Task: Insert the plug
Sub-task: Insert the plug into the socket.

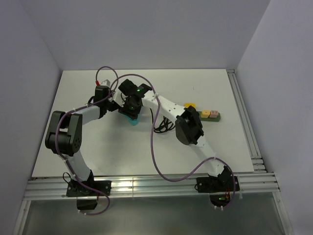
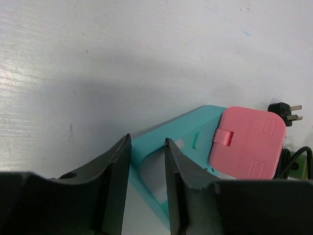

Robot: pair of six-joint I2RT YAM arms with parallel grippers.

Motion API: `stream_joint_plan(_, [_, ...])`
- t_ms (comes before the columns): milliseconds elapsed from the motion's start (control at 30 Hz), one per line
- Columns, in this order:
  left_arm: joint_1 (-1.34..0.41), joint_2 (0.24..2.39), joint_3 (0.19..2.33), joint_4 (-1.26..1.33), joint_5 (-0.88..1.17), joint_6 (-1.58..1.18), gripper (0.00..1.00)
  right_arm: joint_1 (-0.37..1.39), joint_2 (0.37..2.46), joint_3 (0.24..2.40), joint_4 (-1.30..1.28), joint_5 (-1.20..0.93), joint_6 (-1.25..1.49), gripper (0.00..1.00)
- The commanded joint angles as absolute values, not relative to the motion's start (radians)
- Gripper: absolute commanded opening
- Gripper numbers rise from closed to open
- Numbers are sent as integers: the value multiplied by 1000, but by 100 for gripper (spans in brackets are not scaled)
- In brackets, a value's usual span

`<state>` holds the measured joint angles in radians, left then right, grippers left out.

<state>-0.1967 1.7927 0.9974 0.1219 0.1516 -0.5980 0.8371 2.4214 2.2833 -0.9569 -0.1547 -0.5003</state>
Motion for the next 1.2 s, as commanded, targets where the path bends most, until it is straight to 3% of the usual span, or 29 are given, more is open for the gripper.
stream_joint_plan(0, [-253,1844,951,-72,216,-571,37,868,2563,2246,-805,-129,-445,0])
stream_joint_plan(333, [-250,1841,951,-69,229,-574,37,865,2576,2284,-842,-95,-396,0])
stream_joint_plan(700, [-207,1830,891,47,393,-630,37,835,2335,1933,-589,-138,-382,0])
stream_joint_plan(1167, [-153,1855,839,173,546,-710,36,836,2371,2037,-705,-98,-353,0])
